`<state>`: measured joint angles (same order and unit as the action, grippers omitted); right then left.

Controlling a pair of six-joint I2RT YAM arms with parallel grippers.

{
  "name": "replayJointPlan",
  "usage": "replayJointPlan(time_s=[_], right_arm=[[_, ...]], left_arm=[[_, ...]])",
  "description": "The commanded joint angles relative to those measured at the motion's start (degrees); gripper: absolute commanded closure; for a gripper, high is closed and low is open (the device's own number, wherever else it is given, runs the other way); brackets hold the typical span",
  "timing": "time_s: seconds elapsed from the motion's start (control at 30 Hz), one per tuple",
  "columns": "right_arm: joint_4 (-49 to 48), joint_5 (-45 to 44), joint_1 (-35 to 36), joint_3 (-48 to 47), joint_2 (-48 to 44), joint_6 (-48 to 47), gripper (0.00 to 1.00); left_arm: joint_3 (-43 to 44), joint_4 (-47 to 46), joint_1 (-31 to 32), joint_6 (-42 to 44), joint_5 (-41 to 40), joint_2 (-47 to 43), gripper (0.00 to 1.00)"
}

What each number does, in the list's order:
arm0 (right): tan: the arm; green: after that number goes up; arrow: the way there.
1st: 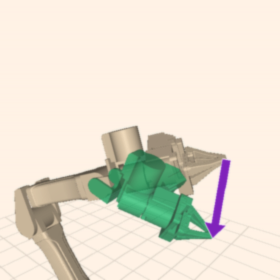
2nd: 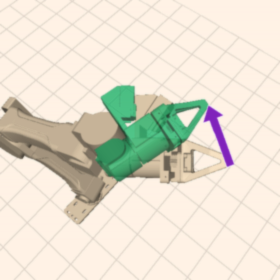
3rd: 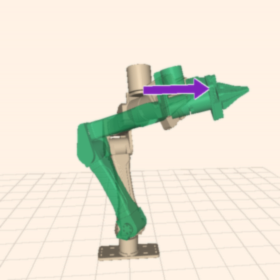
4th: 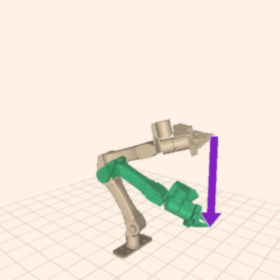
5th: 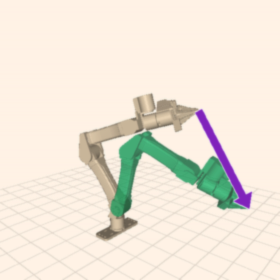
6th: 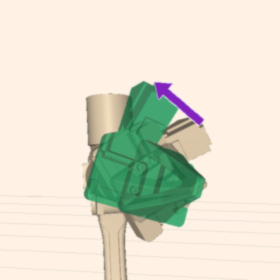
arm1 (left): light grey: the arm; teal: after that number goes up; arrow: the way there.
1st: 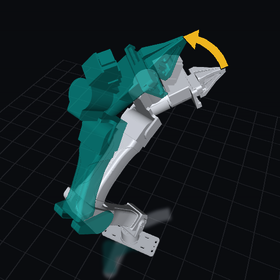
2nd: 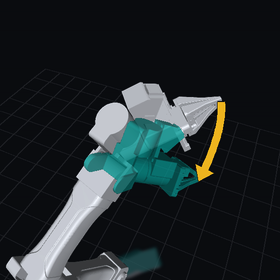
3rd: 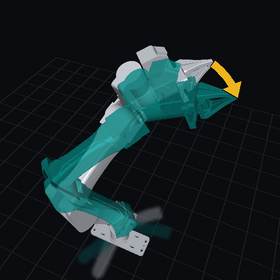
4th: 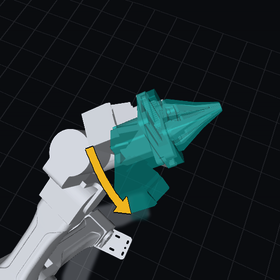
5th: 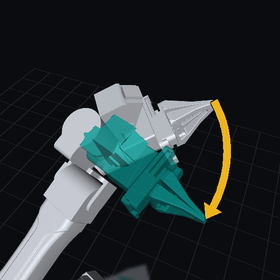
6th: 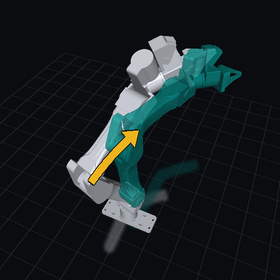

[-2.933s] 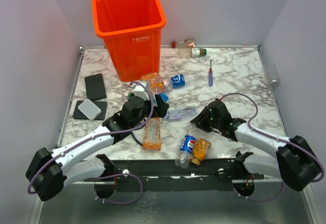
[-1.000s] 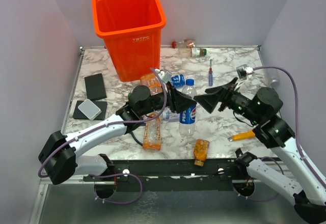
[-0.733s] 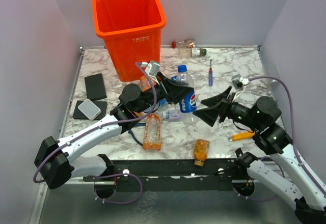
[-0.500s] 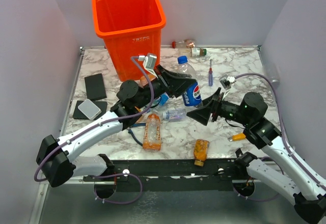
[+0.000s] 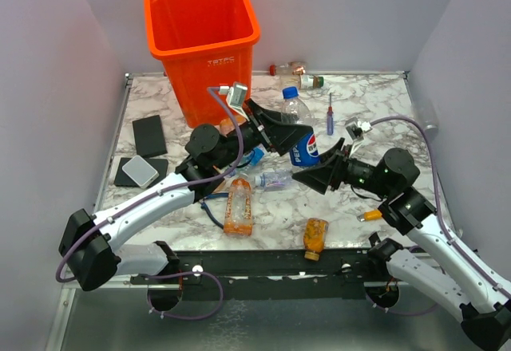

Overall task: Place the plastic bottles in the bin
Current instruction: Pick up the plastic bottle from the corner of the board.

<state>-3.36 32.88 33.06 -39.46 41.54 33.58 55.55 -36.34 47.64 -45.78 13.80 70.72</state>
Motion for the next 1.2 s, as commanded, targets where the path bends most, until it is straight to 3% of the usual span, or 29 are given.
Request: replayJointPlan(time_s=[0.0, 0.13, 0.3, 0.53, 0.83, 1.07, 1.17], right_arm=[[-1.5, 0.9, 0.4, 0.8, -1.5, -1.0, 0.56], [-0.1, -0.4, 0.4, 1.5, -2.6, -2.8, 0.58], [1.5, -1.8, 0.4, 2.4, -3.6, -5.5, 0.59], [2.1, -2.6, 0.4, 2.6, -3.5, -6.4, 0.59], [1.8, -2.7, 0.4, 2.4, -2.3, -6.4, 0.59], [1.8, -2.7, 0.4, 2.3, -1.3, -6.2, 0.60], [1.9, -2.8, 0.4, 2.1, -1.1, -6.3, 0.59]], left_arm=[[1.3, 1.0, -0.4, 4.0, -3.1, -2.5, 0.01], [3.9, 4.0, -4.8, 2.6, -5.9, -4.3, 0.01], [8.9, 2.0, -12.8, -8.1, 4.5, -0.6, 0.12], [13.0, 2.9, -12.9, -10.1, 14.2, 4.1, 0.19], [14.0, 4.9, -11.3, -6.4, 18.3, 5.3, 0.23], [14.9, 6.6, -9.8, -3.3, 19.2, 5.7, 0.41], [15.1, 8.0, -9.3, -2.0, 18.8, 5.9, 0.58]])
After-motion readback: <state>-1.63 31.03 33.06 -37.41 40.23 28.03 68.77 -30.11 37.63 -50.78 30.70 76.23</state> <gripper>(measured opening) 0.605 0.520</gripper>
